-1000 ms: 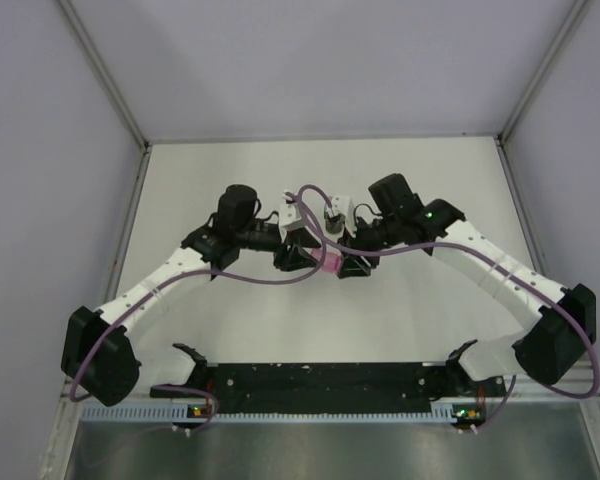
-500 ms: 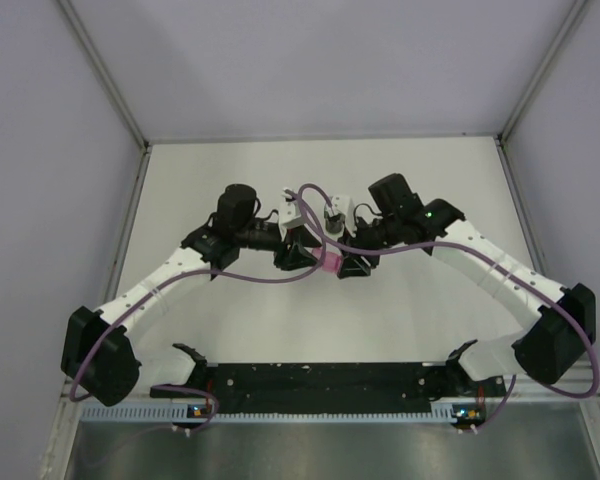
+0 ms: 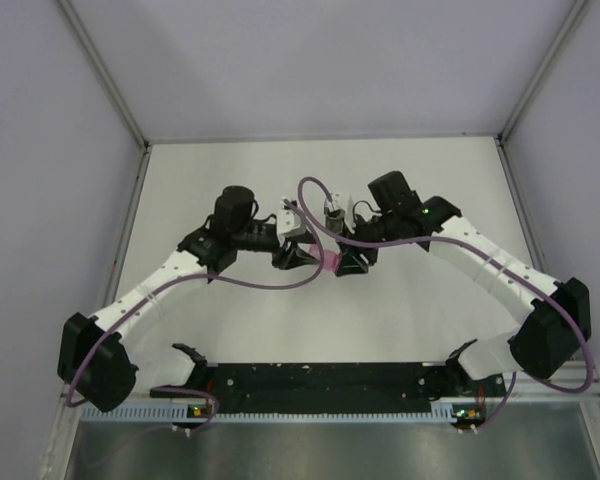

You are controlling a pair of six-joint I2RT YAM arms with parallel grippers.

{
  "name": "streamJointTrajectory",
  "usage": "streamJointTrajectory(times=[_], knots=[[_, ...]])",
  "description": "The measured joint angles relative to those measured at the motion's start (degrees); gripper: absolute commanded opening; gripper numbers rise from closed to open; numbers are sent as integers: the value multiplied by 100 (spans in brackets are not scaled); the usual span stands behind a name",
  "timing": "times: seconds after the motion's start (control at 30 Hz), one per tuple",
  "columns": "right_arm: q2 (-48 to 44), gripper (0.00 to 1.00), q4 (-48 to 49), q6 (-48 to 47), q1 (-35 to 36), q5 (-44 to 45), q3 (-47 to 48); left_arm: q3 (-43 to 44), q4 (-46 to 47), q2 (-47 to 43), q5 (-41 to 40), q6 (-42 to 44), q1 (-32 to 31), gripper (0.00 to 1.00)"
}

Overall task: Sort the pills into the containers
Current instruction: Open the pill container at the center of the board.

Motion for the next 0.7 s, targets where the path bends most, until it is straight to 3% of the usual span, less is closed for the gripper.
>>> streamJointTrajectory(times=[0.43,0.7], knots=[[107,0,22,22,-55,-114,4,42,-367,-118,-184,713,-35,47],[232,0,-70,46,-205,306,7,203,-640,-365,-111,756,-39,51]])
